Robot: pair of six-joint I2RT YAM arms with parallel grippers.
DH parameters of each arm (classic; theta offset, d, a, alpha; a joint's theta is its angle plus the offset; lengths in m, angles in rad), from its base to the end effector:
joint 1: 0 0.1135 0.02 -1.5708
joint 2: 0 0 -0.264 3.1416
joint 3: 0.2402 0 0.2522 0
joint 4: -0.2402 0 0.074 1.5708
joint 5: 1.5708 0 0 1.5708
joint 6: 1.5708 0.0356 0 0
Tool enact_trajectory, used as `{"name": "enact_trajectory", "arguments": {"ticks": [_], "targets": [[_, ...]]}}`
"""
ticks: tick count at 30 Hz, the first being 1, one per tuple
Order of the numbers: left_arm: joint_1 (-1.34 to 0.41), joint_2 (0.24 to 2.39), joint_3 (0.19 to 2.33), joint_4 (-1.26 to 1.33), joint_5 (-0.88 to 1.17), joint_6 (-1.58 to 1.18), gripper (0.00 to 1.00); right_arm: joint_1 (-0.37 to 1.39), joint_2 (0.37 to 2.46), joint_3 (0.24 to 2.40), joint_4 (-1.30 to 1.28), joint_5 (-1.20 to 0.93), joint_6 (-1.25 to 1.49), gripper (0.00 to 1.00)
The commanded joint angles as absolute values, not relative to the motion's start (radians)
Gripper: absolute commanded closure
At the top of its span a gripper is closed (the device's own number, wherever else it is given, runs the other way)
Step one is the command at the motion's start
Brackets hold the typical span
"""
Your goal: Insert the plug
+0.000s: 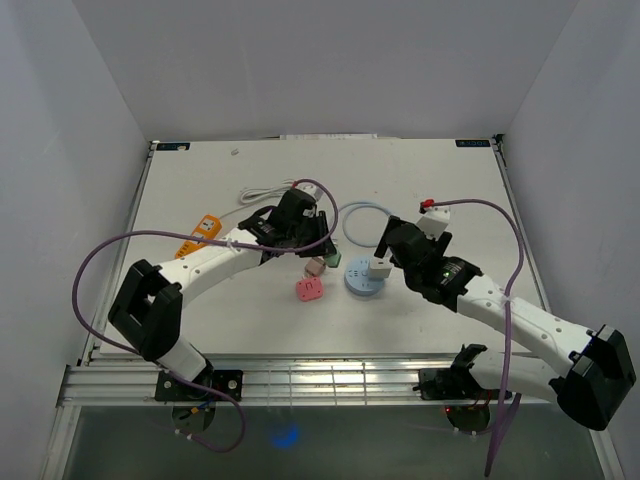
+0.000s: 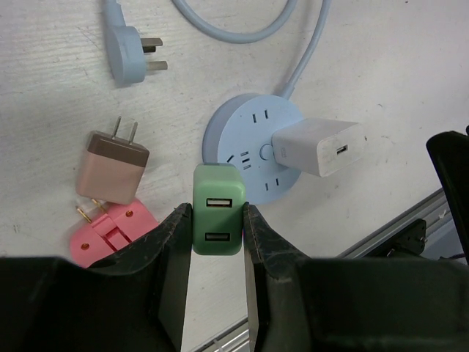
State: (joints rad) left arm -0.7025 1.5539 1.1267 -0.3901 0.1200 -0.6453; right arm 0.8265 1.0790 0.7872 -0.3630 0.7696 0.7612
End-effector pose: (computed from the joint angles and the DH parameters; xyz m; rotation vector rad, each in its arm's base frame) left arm 0.2553 -0.2217 0.2508 0.1322 2.5216 -0.7418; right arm 0.1714 0.1496 0.2726 0.3316 1.9987 0.1342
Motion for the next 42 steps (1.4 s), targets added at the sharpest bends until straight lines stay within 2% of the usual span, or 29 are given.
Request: {"name": "enact_trajectory", "arguments": {"ticks": [1, 7, 11, 18, 26, 31, 42], "targets": [[-0.742, 1.551, 1.180, -0.373, 0.036, -0.721, 1.00, 0.770, 1.054, 0.755, -0.336, 0.818, 0.767, 0.04], [-0.782, 1.578, 1.203, -0.383, -0.047, -0.837, 1.00, 0.686, 1.046, 0.712, -0.336, 0.793, 0.827, 0.03], [-0.836, 1.624, 1.267, -0.461, -0.136, -0.919, 1.00, 0.654, 1.025, 0.678, -0.337, 0.824, 0.874, 0.04], [-0.882, 1.730, 1.400, -0.569, -0.178, -0.966, 1.00, 0.620, 0.982, 0.649, -0.336, 0.853, 0.874, 0.02], [-0.891, 1.736, 1.419, -0.584, -0.189, -0.962, 1.00, 0.562, 0.997, 0.624, -0.334, 0.773, 0.835, 0.03], [-0.893, 1.741, 1.410, -0.587, -0.183, -0.962, 1.00, 0.545, 1.020, 0.594, -0.288, 0.733, 0.799, 0.10], [-0.896, 1.756, 1.414, -0.584, -0.169, -0.953, 1.00, 0.540, 0.983, 0.511, -0.172, 0.718, 0.721, 0.11]]}}
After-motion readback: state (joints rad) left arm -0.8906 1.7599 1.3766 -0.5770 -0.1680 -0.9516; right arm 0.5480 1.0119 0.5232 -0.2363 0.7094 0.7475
